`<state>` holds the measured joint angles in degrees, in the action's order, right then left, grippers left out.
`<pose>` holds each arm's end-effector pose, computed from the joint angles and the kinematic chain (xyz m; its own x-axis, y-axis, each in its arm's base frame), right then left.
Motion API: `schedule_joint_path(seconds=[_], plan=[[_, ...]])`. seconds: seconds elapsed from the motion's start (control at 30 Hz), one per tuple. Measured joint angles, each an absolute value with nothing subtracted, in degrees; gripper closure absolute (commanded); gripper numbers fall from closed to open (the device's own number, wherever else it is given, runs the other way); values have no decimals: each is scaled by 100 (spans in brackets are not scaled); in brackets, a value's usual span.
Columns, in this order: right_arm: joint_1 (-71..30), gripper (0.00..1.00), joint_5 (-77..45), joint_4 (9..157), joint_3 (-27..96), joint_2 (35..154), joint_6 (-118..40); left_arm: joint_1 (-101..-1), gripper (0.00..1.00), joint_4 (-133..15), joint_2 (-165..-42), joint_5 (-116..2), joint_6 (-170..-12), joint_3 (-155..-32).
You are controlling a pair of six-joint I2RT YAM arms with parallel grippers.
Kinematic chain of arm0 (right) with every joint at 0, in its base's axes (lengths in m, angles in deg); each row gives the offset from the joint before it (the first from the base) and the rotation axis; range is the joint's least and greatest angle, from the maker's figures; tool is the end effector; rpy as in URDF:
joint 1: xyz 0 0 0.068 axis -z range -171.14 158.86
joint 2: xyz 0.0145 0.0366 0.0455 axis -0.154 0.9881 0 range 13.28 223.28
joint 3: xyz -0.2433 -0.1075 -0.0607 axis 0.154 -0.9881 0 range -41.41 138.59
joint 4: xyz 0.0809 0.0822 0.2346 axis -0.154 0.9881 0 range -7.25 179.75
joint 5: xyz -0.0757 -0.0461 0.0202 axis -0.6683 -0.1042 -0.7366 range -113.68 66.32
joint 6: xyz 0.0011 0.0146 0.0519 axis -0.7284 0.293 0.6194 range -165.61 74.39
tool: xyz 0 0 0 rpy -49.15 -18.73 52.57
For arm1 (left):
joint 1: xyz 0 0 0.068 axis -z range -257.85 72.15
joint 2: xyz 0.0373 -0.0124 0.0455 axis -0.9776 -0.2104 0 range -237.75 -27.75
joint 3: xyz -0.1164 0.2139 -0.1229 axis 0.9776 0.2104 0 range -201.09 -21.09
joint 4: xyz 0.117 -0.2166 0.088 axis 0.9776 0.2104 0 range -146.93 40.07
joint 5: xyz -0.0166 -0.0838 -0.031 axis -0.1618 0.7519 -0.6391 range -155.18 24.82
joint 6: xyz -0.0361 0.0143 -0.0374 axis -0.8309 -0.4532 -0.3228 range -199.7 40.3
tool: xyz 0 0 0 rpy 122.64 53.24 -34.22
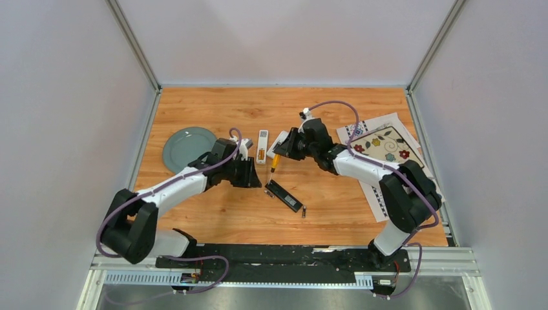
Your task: Unload the batteries from the remote control
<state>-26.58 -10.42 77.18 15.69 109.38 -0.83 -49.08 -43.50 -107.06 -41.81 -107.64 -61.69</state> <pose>0.2941 0.2194 0.2087 -0.8260 0.2537 -0.5033 -0.1951 0.7091 0.6775 0.2256 -0.1400 0.1823 -0.9184 0.0137 -0.3953 0.2545 0.7854 -0.5642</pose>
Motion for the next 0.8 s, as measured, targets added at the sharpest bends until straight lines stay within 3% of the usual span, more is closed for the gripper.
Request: schedule_joint_path(seconds=[0.03, 0.23, 0.53, 0.8], plan=[[-2658, 100, -1080, 7780, 1589, 10866, -136, -4908, 38, -4326, -10516, -4216, -10729, -6167], [-2455, 100, -1189, 8037, 1573, 10219, -368, -4908, 14, -4306, -9405, -4454, -10614, -6020], [-1587, 100, -1132, 8075, 1132, 9552, -431, -5021, 13, -4431, -8721, -4631, -10740, -5496], [-967, 100, -988, 8341, 714, 9150, -586, -5026, 15, -3773, -9169, -5431, -10349, -6020]])
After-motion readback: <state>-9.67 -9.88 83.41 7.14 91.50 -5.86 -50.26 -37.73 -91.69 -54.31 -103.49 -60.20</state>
